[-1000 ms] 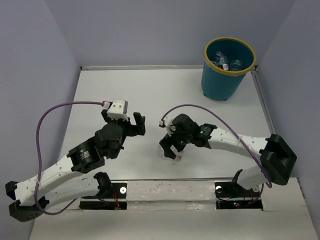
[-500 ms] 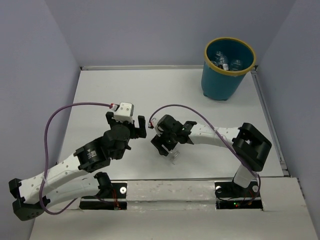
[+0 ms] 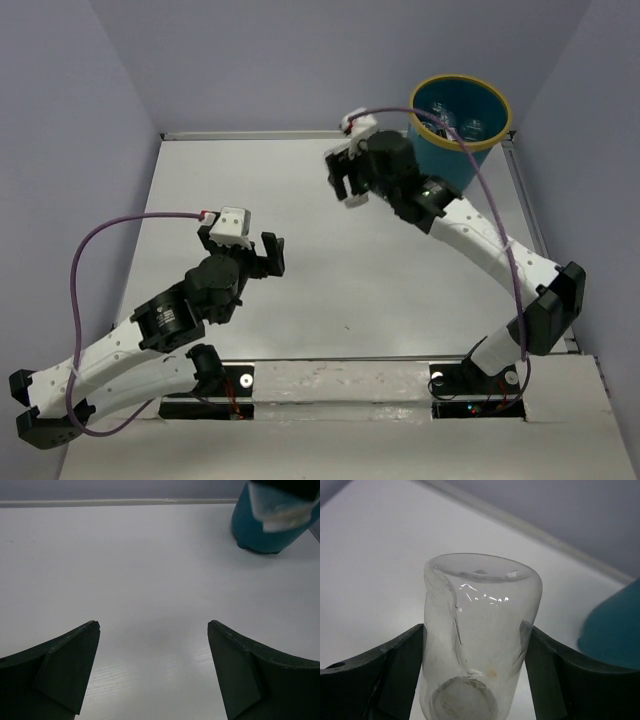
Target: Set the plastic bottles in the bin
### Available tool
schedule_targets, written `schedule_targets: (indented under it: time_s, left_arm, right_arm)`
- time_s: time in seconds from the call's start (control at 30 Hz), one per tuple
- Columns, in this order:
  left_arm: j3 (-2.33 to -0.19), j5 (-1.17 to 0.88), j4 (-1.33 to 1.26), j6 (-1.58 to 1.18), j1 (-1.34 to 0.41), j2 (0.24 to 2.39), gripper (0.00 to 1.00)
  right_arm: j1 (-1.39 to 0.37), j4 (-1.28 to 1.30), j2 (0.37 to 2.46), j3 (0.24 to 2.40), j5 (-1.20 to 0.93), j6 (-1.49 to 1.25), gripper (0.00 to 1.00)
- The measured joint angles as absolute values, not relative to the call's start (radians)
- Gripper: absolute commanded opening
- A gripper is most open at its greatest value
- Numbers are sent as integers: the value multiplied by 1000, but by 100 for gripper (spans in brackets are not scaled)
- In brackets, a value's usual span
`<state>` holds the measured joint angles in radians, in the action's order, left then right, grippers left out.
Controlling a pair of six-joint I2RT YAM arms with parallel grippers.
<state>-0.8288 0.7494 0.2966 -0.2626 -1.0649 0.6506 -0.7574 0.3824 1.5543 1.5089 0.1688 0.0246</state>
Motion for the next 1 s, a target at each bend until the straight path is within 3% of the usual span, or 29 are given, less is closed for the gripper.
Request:
schedule_targets:
  time_s: [0.2, 0.23, 0.33, 0.37, 0.4, 0.43, 0.67, 0.8, 0.93, 1.0]
  left_arm:
    - [-828, 745, 274, -259, -1065, 586, 99]
    - [-828, 745, 271, -259, -1065, 581, 99]
    - [-828, 744, 270, -259, -1065, 577, 99]
    - [-828, 743, 270, -259, -1065, 577, 99]
    - [-828, 743, 270, -259, -1065, 577, 99]
    - [-826, 742, 270, -259, -1065, 574, 99]
    - [-824, 741, 265, -258, -1065, 562, 99]
    - [-820, 738, 259, -255, -1065, 562, 99]
    - [-806, 737, 251, -249, -1063, 557, 99]
    - [-798, 737, 249, -246, -1059, 545, 99]
  right_arm:
    - [-450, 187, 1563, 1780, 346, 93, 44]
    - [-399, 159, 1580, 1814, 366, 100, 48]
    - [-252, 91, 1672, 1921, 426, 121, 67]
    - [-221, 78, 1706, 1943, 438, 126, 91]
    - [-190, 71, 1743, 1954, 446, 128, 98]
    - [-166, 75, 1775, 1953, 453, 133, 100]
    - [-144, 171, 1792, 1833, 342, 57, 100]
    - [-173, 169, 1574, 1700, 208, -59, 97]
    - [-250, 32, 1205, 1431, 6, -210, 82]
    - [-315, -79, 1060, 1301, -102, -281, 65]
